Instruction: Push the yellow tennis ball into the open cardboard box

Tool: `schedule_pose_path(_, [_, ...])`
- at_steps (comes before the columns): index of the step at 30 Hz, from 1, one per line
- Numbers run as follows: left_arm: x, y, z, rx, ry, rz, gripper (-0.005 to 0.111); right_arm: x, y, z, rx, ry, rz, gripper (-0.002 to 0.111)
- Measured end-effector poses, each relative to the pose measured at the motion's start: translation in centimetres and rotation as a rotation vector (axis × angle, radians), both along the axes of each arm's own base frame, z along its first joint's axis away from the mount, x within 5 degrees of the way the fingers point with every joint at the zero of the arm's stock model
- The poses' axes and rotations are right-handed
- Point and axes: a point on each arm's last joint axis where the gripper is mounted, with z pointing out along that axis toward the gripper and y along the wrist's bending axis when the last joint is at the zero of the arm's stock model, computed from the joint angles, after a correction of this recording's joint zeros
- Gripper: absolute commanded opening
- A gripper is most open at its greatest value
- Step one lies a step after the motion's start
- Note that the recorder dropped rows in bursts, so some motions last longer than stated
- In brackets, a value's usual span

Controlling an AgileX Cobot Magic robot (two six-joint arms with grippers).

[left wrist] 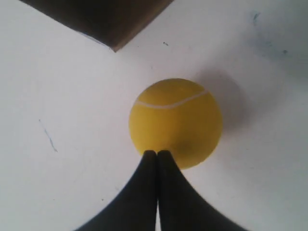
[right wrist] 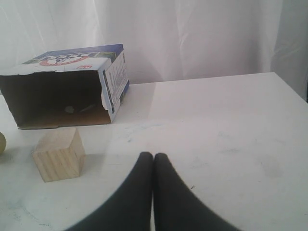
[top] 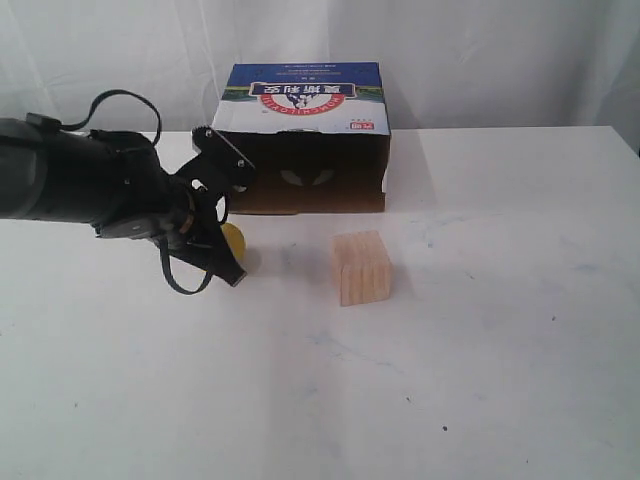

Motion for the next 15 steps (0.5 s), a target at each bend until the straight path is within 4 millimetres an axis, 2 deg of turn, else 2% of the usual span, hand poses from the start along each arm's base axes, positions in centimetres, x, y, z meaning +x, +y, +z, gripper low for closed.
schedule_pose_path(3, [0.5,0.5,-1.2,0.010,0.017,0.003,0.000,0.0,0.0,0.0,0.000,0.000,0.000,0.000])
schedule_pose_path(15, [0.2,-1.3,-1.2,-0.052,-0.006,-0.048,0.000,0.0,0.0,0.0,0.000,0.000,0.000,0.000])
